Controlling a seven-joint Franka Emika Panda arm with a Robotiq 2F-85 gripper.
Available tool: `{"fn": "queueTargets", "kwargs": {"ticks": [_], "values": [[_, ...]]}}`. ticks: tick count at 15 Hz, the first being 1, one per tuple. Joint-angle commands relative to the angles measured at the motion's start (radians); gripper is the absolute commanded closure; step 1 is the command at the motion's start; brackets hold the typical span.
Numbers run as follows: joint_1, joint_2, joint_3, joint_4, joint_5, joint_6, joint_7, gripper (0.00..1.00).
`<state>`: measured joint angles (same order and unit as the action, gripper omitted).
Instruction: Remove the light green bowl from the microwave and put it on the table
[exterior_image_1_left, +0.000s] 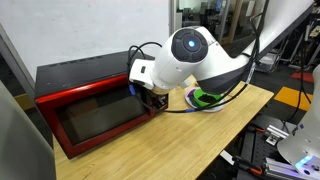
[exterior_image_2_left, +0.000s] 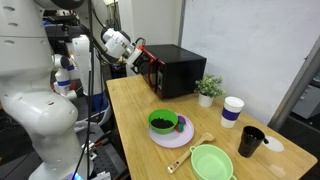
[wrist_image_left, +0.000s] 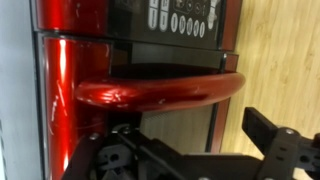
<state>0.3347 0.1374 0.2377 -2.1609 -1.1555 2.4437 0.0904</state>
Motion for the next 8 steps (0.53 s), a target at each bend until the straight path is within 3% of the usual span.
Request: {"fn": "queueTargets", "kwargs": {"ticks": [1,5,6,8], "values": [[-0.044,0.023,-0.034,0.041,-0.180,0.049,0.063,0.00],[-0.057,0.016,-0.036,0.019,-0.240,0.066,0.122,0.00],[-0.055,0.007,-0.028,0.003,-0.201,0.060,0.099,0.00],[-0.052,-0.024,-0.002,-0.045,-0.016,0.053,-0.028,0.00]]}}
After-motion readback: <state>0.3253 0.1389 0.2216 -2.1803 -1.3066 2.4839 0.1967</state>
